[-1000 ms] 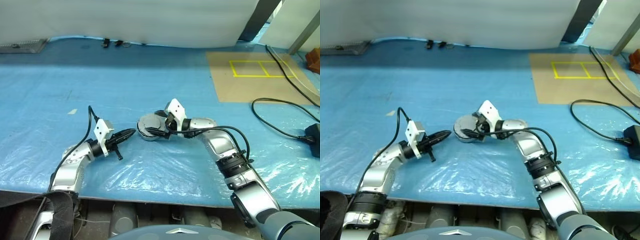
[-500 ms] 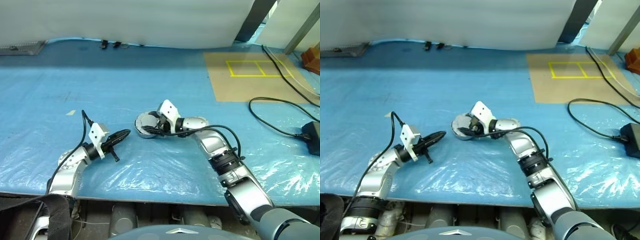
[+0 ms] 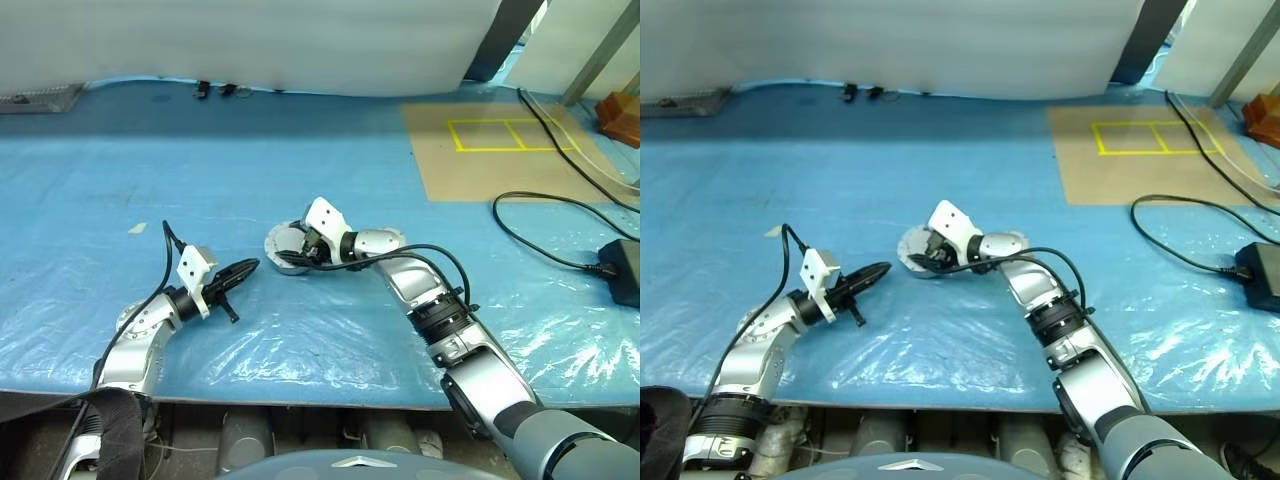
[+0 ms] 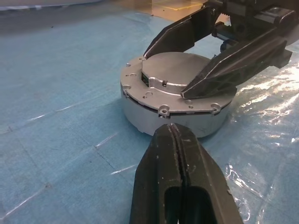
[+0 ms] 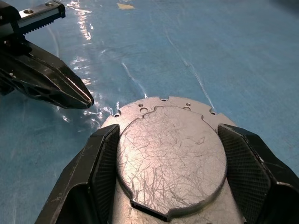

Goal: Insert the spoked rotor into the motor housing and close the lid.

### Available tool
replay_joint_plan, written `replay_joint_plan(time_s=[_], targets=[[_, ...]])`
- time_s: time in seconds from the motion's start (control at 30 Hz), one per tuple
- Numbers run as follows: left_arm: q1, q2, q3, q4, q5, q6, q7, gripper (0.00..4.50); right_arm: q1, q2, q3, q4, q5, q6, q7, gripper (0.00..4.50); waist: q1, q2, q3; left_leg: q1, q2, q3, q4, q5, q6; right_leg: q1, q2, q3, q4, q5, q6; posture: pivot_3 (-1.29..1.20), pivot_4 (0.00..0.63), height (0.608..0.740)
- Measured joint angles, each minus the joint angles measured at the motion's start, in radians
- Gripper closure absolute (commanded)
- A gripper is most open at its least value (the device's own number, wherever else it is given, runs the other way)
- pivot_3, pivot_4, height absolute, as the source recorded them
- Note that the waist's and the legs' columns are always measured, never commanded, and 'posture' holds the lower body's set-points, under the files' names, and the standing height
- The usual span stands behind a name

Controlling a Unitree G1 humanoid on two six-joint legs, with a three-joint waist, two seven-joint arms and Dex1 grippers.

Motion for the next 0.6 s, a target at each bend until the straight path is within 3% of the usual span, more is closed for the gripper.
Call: replay_joint_plan(time_s=[0.6], targets=[[-0.122, -0.046, -0.031, 0.007, -0.021, 0.044, 0.026, 4.5, 0.023, 0.074, -0.026, 0.081, -0.016, -0.05, -0.146, 1.53, -0.003, 0.004, -0.003, 0.015, 0.0, 0.0, 0.0, -0.002, 0.004, 0.013, 0.0, 0.001, 0.001, -0.002, 0.005, 0.0, 0.15, 0.74]])
